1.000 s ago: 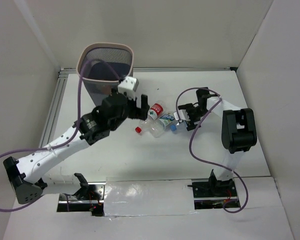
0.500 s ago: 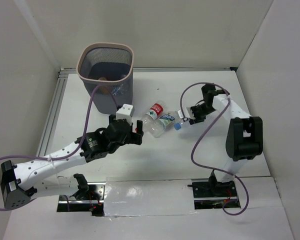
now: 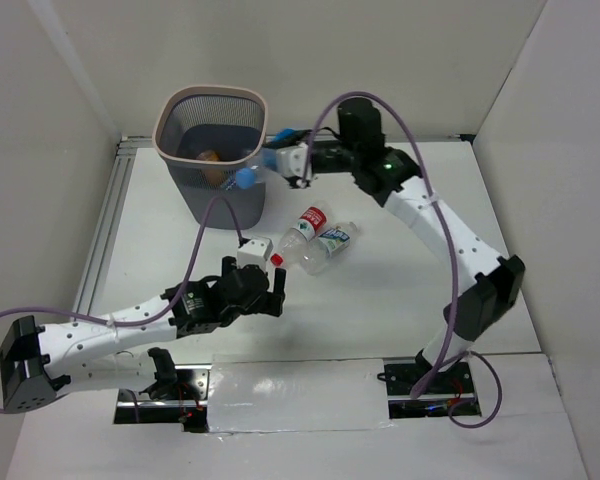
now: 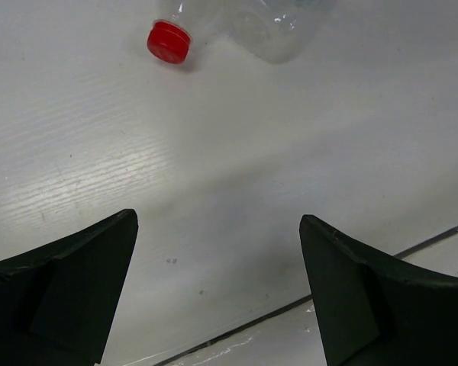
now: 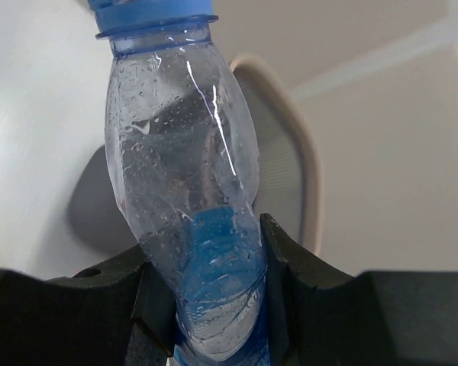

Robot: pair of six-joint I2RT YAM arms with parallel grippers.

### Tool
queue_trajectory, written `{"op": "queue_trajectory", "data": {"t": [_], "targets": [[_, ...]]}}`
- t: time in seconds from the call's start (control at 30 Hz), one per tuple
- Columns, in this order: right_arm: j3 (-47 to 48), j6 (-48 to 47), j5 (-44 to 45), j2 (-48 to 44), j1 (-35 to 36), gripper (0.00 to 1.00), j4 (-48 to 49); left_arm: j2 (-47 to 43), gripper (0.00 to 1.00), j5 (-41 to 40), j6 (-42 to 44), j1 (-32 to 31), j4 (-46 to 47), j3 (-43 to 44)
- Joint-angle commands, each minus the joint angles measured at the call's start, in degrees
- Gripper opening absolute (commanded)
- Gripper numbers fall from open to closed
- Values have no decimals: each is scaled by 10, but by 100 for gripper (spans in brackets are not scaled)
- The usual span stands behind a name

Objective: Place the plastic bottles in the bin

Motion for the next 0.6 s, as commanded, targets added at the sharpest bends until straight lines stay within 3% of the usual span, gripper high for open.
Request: {"op": "queue_trajectory", "data": {"t": [0.0,0.07,0.23,0.4,0.53,0.57], "targets": [[91,76,62,71,63,33,166,-9,100,-5,-35,-18,11,-6],[172,85,79,125,79,33,171,-9,100,-12,-46,-26,4,-11],[268,102,78,205,103,34,183,-25,100,-24,-69,-45,-1,-24],[367,219,63,315,96,48,217,-30,100,-29,-74,-51,-12,-24],[435,349,63,380,76,75,253,-43,100,-42,-74,-51,-24,-19],[445,384,68,388,69,90,260,-43,100,-42,-74,-56,-24,-19]]}}
